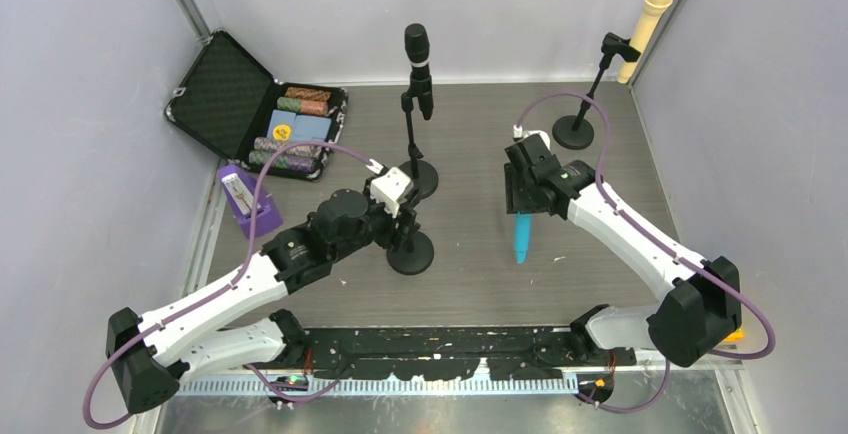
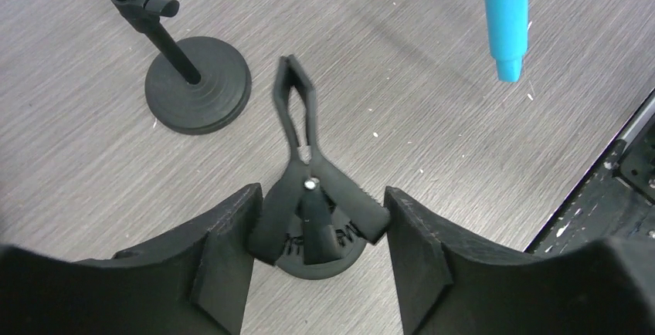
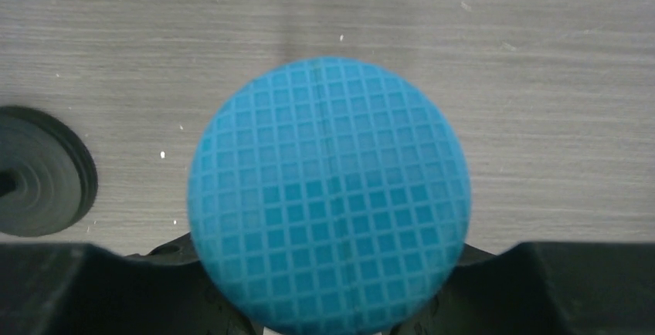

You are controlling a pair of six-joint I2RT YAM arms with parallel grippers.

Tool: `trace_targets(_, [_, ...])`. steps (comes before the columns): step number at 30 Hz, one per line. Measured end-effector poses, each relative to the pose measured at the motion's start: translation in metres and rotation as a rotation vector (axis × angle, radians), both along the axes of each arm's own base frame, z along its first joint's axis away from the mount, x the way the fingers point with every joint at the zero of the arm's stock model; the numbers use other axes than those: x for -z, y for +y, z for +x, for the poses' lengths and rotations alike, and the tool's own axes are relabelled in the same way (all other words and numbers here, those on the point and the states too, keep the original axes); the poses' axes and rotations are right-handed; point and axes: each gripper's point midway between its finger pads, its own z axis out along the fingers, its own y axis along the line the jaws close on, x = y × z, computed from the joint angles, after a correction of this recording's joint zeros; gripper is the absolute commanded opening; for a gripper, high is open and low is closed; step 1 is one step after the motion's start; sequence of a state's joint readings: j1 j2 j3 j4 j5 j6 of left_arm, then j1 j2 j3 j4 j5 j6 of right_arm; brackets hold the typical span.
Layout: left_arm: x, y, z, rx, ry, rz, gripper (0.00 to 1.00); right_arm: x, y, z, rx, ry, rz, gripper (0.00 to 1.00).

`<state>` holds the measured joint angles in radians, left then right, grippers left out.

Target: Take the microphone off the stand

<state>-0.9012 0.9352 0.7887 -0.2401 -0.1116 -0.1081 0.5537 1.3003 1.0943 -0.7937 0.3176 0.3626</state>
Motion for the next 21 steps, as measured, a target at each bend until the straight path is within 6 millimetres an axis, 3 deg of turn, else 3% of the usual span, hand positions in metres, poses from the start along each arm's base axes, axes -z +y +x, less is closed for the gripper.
trace_targets(7, [0.000, 0.000, -0.001, -0.006, 0.012, -0.009, 0.99, 0.025, -0.013, -0.012, 0.034, 0.154, 0.018, 0.17])
trace_targets(15, [-0.003, -0.001, -0.001, -0.008, 0.010, -0.023, 1.00, 0.079, -0.029, -0.023, 0.076, 0.398, -0.055, 0.23])
trace_targets(21, [-0.015, 0.004, -0.003, -0.015, -0.009, -0.054, 1.00, 0.089, -0.045, -0.019, 0.141, 0.445, -0.066, 0.25])
